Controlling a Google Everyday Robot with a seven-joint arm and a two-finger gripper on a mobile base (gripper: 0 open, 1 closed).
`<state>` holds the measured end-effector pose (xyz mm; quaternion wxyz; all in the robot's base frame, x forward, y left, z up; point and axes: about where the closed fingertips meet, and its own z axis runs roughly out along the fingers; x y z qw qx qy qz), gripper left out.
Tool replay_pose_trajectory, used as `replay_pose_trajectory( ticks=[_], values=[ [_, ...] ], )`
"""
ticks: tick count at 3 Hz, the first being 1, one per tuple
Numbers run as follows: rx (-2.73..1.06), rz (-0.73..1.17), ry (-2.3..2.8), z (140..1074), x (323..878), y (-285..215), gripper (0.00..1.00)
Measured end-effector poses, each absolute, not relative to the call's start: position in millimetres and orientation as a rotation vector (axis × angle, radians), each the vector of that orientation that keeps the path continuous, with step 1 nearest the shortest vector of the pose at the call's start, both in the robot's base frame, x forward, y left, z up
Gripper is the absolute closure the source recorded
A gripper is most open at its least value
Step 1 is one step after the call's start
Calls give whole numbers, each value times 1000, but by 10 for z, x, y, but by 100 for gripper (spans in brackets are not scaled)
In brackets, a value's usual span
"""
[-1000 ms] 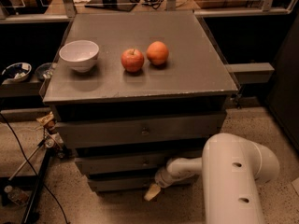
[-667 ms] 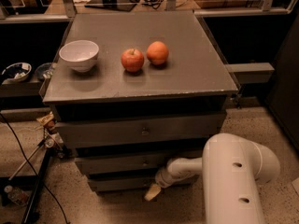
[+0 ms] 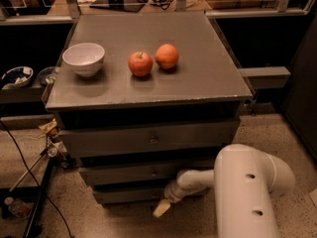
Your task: Open bottom drawer
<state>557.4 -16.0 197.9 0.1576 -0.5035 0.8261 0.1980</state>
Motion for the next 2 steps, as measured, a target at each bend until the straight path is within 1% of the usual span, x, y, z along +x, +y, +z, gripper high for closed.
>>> replay_pose_trajectory(
  ticks=[2],
  values=[
    [-1467,604,2362,2024,5468,-195,0]
  ],
)
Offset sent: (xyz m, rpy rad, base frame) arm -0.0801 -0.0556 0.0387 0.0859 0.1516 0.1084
